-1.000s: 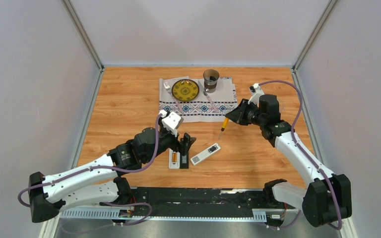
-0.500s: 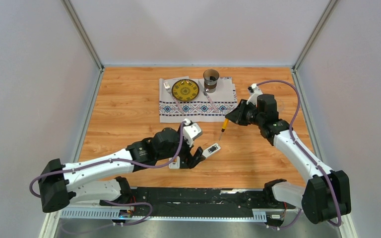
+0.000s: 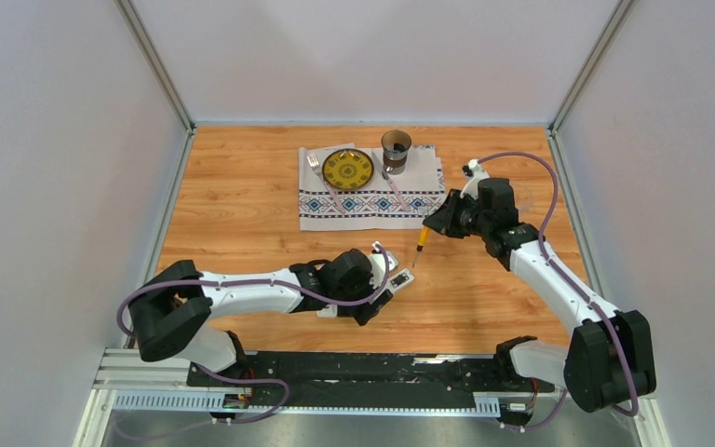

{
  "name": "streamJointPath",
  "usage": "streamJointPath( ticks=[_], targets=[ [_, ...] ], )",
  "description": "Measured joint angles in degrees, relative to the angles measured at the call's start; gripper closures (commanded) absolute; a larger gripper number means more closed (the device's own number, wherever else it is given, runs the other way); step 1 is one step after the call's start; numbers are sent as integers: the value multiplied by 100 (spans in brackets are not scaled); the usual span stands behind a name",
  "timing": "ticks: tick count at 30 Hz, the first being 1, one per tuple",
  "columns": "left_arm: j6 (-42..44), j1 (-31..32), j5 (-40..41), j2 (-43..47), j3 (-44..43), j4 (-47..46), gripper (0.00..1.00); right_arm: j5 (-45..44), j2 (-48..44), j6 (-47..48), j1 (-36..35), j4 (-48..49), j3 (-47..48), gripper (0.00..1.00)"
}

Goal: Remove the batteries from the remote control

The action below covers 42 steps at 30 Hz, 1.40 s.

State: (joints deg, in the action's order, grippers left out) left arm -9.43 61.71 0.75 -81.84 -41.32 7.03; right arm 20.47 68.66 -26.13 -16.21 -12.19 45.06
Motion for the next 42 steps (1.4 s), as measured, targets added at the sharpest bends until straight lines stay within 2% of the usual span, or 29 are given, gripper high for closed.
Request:
streamJointPath(
  ticks=[2, 6, 10, 17, 21, 26, 27, 30, 42],
  targets=[
    [13, 0, 13, -188, -28, 15, 12, -17, 37, 7, -2, 0, 0, 100],
    [107, 0, 7, -439, -68, 35, 24, -85, 87, 7, -9, -2, 0, 100],
    [190, 0, -22, -691, -201, 96, 29, -127, 140, 7, -13, 0, 0, 100],
    [229, -9, -52, -728, -212, 81, 39, -227, 153, 9, -24, -7, 26, 100],
    [216, -11, -42, -706, -177, 70, 68, -243, 160, 9, -35, 4, 35, 100],
    [229, -11, -59, -697, -170, 76, 82, -245, 236, 9, -83, 26, 35, 100],
    [232, -11, -57, -697, -170, 76, 91, -245, 256, 9, -96, 28, 35, 100],
    [232, -11, -57, -697, -177, 85, 99, -245, 315, 9, -120, 57, 35, 100],
    [232, -11, -68, -699, -195, 129, 100, -258, 466, 0, -190, 356, -157, 100]
  ],
)
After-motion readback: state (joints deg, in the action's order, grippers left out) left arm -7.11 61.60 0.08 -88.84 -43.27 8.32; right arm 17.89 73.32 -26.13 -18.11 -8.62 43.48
